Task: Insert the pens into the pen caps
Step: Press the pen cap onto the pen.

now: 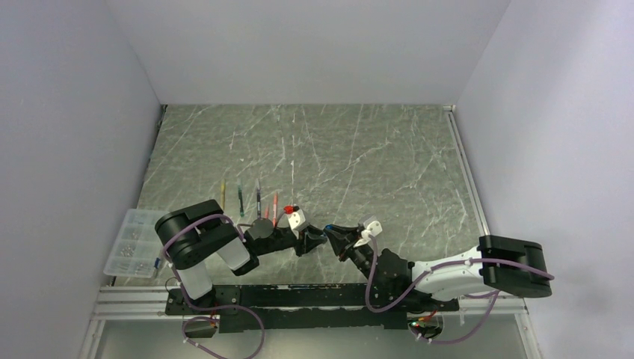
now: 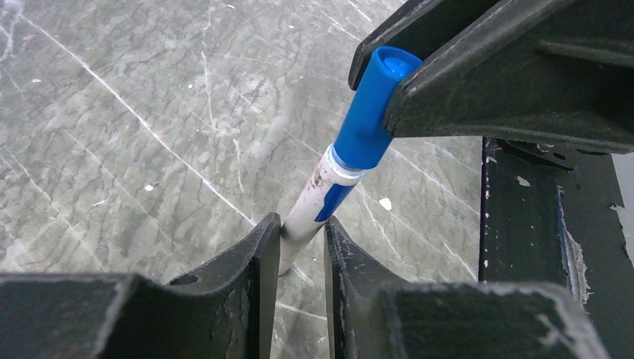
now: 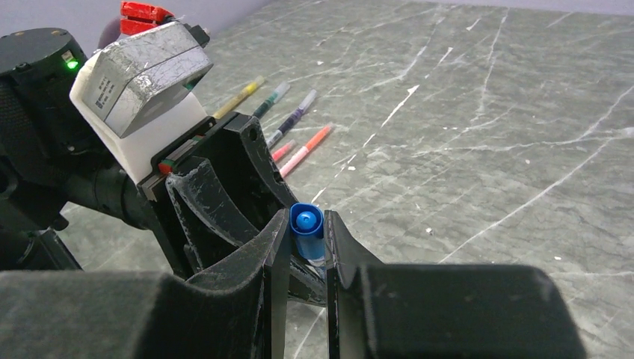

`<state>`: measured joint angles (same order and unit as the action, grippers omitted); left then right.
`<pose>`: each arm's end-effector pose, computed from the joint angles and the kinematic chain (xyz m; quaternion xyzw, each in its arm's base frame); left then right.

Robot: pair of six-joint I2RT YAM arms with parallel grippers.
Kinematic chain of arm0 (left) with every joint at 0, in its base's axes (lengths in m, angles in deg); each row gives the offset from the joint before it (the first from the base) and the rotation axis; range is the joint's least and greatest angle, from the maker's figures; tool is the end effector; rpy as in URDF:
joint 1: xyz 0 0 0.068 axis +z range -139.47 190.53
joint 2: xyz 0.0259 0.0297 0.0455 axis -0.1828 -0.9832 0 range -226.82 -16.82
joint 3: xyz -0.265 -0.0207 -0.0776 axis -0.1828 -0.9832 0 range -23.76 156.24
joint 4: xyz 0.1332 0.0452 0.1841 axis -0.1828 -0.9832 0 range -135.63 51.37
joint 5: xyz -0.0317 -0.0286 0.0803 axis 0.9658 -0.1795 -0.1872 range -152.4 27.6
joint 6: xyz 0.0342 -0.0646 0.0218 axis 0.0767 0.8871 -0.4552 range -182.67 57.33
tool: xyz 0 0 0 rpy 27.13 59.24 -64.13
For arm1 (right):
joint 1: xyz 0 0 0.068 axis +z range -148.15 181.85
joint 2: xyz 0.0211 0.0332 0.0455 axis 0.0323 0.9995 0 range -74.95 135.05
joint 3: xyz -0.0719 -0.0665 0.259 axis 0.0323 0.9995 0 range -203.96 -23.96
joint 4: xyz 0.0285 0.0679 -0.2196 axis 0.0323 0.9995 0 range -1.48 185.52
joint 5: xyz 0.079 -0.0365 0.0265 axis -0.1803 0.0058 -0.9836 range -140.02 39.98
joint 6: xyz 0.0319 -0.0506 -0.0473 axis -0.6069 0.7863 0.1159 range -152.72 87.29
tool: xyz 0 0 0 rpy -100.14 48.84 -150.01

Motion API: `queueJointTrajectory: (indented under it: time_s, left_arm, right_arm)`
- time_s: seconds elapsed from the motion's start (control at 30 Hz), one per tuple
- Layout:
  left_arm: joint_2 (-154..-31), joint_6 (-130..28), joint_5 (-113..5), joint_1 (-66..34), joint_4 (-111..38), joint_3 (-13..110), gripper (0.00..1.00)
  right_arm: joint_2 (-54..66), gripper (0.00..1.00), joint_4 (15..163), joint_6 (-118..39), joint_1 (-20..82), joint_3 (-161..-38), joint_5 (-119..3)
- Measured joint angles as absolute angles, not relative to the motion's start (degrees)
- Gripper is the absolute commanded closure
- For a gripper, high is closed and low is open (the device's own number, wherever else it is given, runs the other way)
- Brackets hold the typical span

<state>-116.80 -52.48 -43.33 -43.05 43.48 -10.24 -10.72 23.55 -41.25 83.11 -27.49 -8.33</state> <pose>0.1458 -0.2332 0.1585 0.3719 0.6305 -0.4572 0.5051 0.0702 0.1731 0.2079 -0.1669 0.6666 0.3120 0.6561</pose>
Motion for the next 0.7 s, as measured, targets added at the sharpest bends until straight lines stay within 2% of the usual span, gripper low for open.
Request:
queueJointTrajectory:
  time_s: [0.17,0.4,0.7]
  left_arm:
    - [-116.8,-52.5,-43.7,-42.9,43.5,-10.2,0.69]
    - [-116.8,-52.5,-43.5,-42.9,42.9,-9.4,0.77]
    - [-118.4,-51.5,-40.8,-42.3,42.3,-6.1,0.64]
  right_arm:
    - [-11.0,1.0,27.1,-42.5,83.6,-29.2,-5.8]
    - [-12.1,1.0,31.4,-44.6,83.8,-30.7,-2.0]
    - [-13.2,1.0,34.7,-46.3,83.8,-31.4,1.1]
